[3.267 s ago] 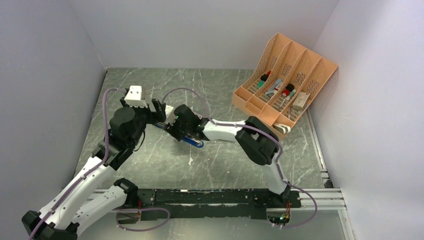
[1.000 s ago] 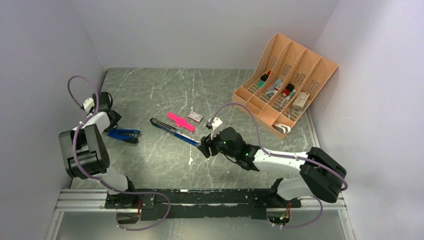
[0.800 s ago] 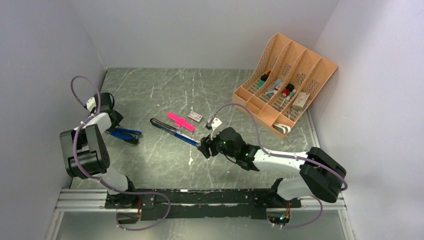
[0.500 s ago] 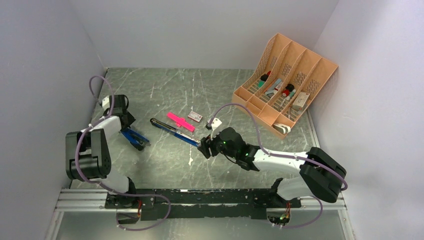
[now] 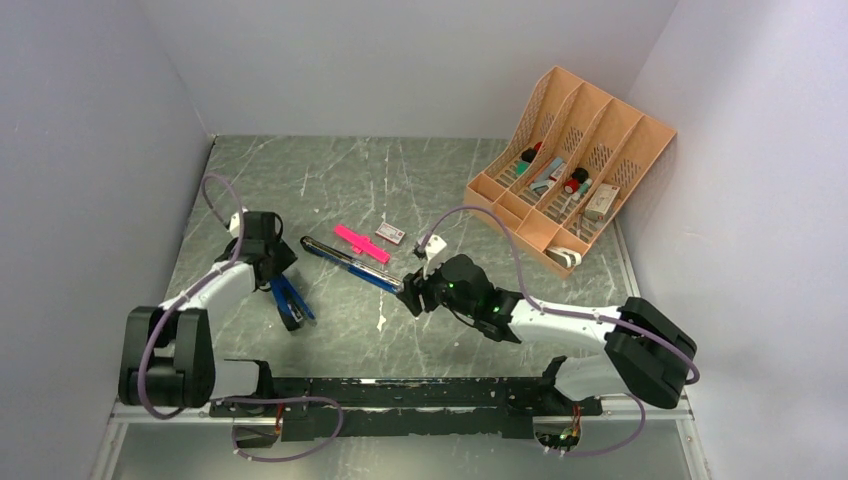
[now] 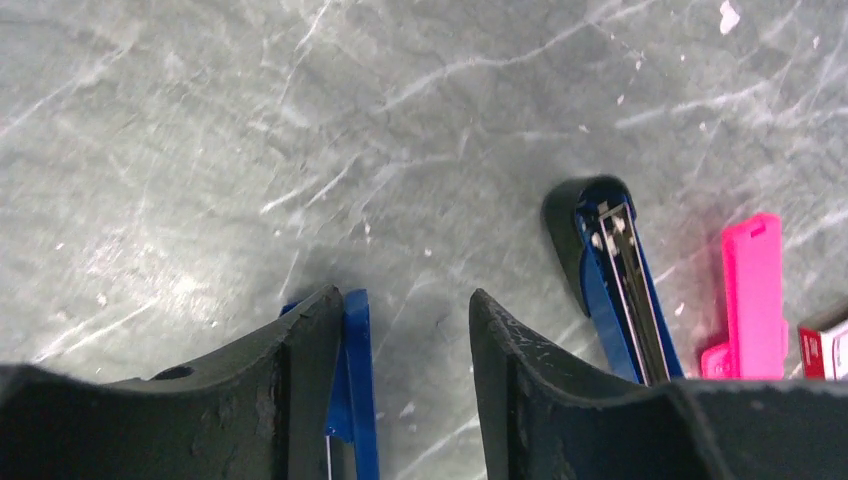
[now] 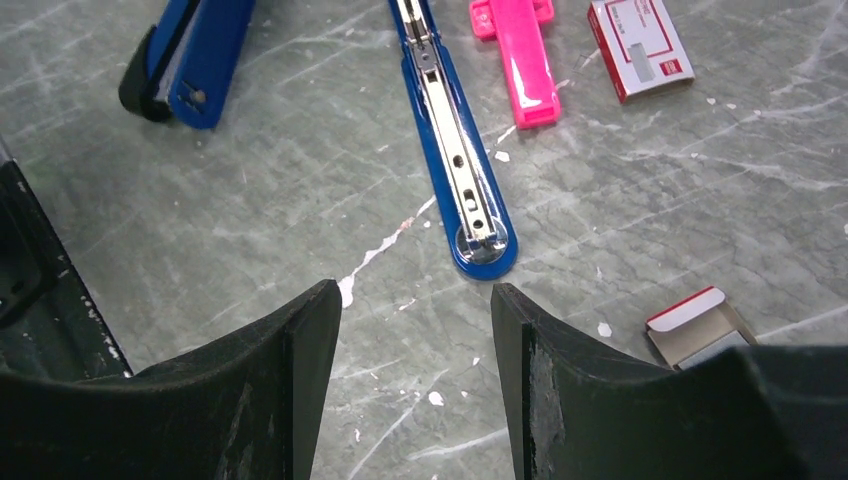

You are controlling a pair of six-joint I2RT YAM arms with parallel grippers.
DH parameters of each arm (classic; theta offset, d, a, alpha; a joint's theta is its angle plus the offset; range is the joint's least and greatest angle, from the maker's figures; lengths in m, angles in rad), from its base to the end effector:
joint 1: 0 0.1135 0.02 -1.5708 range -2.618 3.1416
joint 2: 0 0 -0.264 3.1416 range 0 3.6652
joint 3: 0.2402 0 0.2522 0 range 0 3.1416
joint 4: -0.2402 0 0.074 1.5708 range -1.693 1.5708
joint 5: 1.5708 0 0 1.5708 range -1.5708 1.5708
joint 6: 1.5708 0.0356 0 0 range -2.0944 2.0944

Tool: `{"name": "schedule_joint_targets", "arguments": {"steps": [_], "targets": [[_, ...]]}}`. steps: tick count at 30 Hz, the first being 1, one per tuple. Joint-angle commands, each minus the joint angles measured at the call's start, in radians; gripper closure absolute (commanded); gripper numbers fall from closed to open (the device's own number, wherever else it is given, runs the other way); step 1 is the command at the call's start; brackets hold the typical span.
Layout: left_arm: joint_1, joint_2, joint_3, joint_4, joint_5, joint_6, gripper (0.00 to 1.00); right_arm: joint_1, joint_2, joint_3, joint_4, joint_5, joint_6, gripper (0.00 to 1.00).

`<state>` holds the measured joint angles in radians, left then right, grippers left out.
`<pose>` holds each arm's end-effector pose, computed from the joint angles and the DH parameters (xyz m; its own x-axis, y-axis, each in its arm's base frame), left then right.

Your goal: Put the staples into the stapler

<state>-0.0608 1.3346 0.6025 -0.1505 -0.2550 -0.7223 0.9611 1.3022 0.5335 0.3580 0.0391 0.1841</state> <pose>0.2495 -0.0062 0.1673 -0.5116 -0.6098 -0.6053 -0.5856 0.7630 -0.2737 0.1547 0.2191 0.1971 -0.3710 -0.2117 -0.9042 -0.7433 0.6513 0.1525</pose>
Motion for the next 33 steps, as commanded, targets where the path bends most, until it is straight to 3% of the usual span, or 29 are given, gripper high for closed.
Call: {"name": "schedule_joint_targets", "arguments": {"steps": [1,8,18,25,33], "targets": [[-0.01,-0.114,0.051,-0.162,0.029,0.003,0.44,-0.001,-0.027,-0.008,0.096,-0.016,0.05,0.39],[-0.004,-0.261,0.227,-0.208,0.099,0.183,0.33,0.023,0.069,0.049,0.211,-0.086,0.191,0.39],[0.01,-0.406,0.286,-0.144,0.113,0.414,0.28,0.161,0.446,0.368,0.173,-0.001,0.232,0.4],[0.157,-0.579,0.192,-0.105,0.129,0.371,0.28,0.202,0.695,0.67,0.069,0.015,0.252,0.43],[0.126,-0.6,0.197,-0.132,0.088,0.383,0.29,0.221,0.864,0.837,-0.04,0.05,0.271,0.5]]}}
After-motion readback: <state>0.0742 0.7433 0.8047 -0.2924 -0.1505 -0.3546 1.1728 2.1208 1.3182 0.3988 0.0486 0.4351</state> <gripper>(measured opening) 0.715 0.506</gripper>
